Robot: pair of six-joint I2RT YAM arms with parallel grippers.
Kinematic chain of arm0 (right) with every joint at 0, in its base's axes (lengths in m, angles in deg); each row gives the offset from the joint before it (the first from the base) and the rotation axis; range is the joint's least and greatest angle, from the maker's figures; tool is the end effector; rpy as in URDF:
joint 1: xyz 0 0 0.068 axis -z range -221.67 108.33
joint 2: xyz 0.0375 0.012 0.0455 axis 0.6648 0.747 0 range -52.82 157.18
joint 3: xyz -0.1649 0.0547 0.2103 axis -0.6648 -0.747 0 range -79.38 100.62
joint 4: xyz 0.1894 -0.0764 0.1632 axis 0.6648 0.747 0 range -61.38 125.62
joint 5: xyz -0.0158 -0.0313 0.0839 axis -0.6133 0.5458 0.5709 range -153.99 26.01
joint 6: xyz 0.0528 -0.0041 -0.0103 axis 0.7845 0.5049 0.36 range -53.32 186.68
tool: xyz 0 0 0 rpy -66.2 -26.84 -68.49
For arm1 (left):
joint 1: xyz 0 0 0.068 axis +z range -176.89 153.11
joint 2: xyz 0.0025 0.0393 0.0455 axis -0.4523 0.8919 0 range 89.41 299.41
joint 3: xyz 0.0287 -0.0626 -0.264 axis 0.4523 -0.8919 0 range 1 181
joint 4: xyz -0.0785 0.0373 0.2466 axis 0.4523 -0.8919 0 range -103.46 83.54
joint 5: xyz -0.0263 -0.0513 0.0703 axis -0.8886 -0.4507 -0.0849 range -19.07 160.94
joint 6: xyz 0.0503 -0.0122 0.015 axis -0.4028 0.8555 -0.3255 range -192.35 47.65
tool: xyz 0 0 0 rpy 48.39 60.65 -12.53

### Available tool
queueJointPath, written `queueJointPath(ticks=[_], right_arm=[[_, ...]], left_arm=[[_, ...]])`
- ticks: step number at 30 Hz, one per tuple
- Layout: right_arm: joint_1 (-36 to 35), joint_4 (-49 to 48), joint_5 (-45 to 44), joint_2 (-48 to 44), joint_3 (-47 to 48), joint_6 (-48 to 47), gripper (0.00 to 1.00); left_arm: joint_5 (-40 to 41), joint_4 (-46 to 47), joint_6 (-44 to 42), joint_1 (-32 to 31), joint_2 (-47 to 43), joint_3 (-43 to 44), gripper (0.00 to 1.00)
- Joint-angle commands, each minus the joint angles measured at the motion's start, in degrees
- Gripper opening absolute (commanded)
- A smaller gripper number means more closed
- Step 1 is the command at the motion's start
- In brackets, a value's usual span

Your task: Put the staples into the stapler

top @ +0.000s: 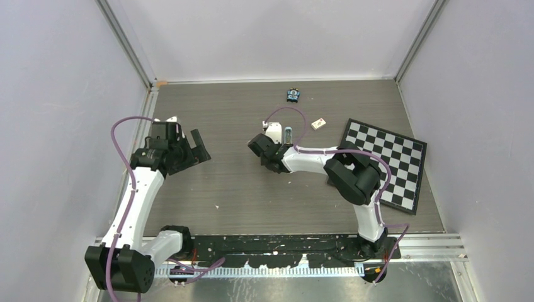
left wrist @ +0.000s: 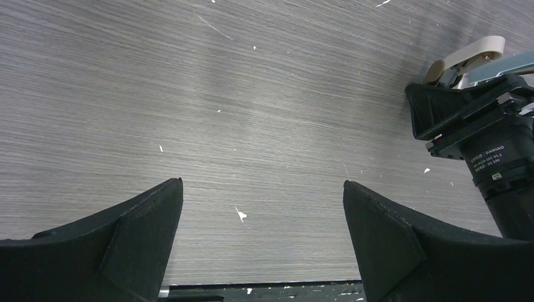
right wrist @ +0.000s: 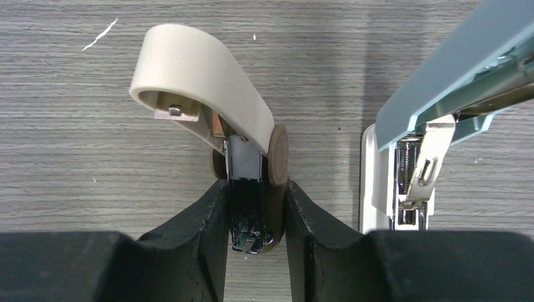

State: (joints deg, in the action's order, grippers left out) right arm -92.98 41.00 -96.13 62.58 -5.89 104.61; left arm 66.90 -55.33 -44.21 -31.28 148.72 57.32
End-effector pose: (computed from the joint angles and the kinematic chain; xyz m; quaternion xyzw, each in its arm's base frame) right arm 0.2750 0.3133 0.1484 -0.0222 0.9183 0.0194 0.3948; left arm 0.2000 -0.0179 0.3015 -0.1831 0.9267 -0.1234 0.3041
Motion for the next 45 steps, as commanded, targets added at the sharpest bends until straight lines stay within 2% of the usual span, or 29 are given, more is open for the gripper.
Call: queueJointPath(ticks=[1,7,18,22,26,31,36,37,41,45], right_arm=[[-0.3,3.2,1.1,0.4,1.2,3.4,0.34],[-0.3,5.6,1.0,-1.7,1.2,3.4,0.43],[-0.2,7.3,1.4,-4.1,1.5,1.9,0.46],[-0.1,10.2,4.6,-8.4,3.0,0.3,0.56],[0.8,13.6,6.7,-16.2,2.4,-0.5,0.59],[5.4,17.3,8.6,-24.9,0.1,-0.6,0.61],[14.0,18.4,8.5,-30.5,-1.2,-10.6,0.74],[16.6,18.3,9.8,-30.7,-1.2,-13.2,0.79],[25.6,17.9,18.4,-27.5,0.4,-23.3,0.98],[29.8,19.9,20.4,-19.6,5.3,-31.7,1.0]], left_arm=[[1.0,3.2,-1.2,0.1,-1.3,-0.2,1.0],[1.2,3.1,-1.3,0.1,-1.5,-0.2,1.0],[1.6,3.1,-1.3,0.2,-1.7,-0.2,1.0],[1.4,2.9,-1.4,0.2,-1.9,-0.3,1.0],[0.5,3.3,-1.5,0.1,-2.1,-0.5,1.0],[-1.0,3.4,-1.7,0.1,-2.2,-0.6,1.0],[-2.7,4.0,-1.7,0.1,-2.7,-0.9,1.0],[-3.2,4.2,-1.6,0.2,-2.8,-1.1,1.0],[-4.7,4.8,-1.4,0.1,-3.1,-1.6,1.0],[-4.9,4.9,-1.3,-0.3,-3.5,-1.8,1.0]])
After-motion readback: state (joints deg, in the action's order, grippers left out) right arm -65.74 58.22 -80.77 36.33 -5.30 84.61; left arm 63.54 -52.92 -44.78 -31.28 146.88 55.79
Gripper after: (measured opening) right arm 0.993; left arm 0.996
